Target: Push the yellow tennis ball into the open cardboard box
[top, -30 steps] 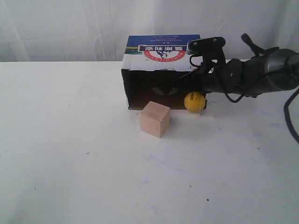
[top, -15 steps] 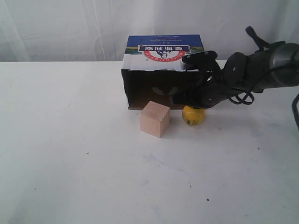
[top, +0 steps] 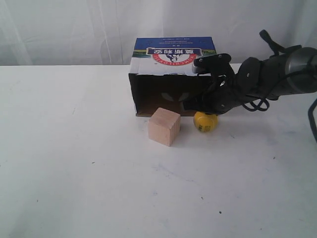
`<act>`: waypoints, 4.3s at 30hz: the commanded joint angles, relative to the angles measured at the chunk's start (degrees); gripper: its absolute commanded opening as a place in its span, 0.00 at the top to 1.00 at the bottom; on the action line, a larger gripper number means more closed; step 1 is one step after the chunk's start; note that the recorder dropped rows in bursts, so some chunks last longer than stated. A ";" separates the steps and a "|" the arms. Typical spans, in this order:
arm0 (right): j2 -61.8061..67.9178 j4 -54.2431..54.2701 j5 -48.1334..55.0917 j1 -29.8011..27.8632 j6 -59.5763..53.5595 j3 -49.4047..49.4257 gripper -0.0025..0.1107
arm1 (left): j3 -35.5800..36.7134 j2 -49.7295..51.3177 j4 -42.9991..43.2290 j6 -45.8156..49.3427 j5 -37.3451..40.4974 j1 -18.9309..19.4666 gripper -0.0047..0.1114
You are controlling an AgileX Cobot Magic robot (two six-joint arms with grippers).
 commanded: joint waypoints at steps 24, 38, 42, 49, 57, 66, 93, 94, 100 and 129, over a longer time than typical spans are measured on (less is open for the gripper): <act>-6.33 -0.14 26.22 -0.06 0.16 0.67 0.98 | 0.11 -0.26 -0.31 -0.16 -0.06 -0.20 0.96; 5.08 -2.79 -2.82 -0.06 -6.38 -4.10 0.98 | 0.11 -0.26 -0.31 -0.16 -0.06 -0.20 0.96; 0.72 -2.79 -5.39 -0.06 -7.74 -7.34 0.98 | 0.11 -0.26 -0.31 -0.16 -0.06 -0.20 0.96; -1.94 -2.79 8.45 -0.06 -7.40 -7.34 0.98 | 0.11 -0.26 -0.31 -0.16 -0.06 -0.20 0.96; -1.94 -16.72 21.09 -0.31 5.19 -7.34 0.98 | 0.11 -0.26 -0.31 -0.16 -0.06 -0.20 0.96; -2.89 -54.48 40.68 -5.93 35.38 -7.34 0.98 | 0.11 -0.26 -0.31 -0.16 -0.06 -0.20 0.96; -28.56 -51.98 57.45 -18.71 53.01 8.84 0.98 | 0.11 -0.26 -0.31 -0.16 -0.06 -0.20 0.96; -31.73 -51.56 55.69 -18.71 52.18 9.71 0.98 | 0.11 -0.26 -0.31 -0.16 -0.06 -0.20 0.96; -54.91 -49.09 43.31 -18.71 50.49 13.84 0.98 | 0.11 -0.26 -0.31 -0.16 -0.06 -0.20 0.96; -96.66 -35.04 2.79 -18.95 29.82 40.94 0.98 | 0.11 -0.26 -0.31 -0.16 -0.06 -0.20 0.96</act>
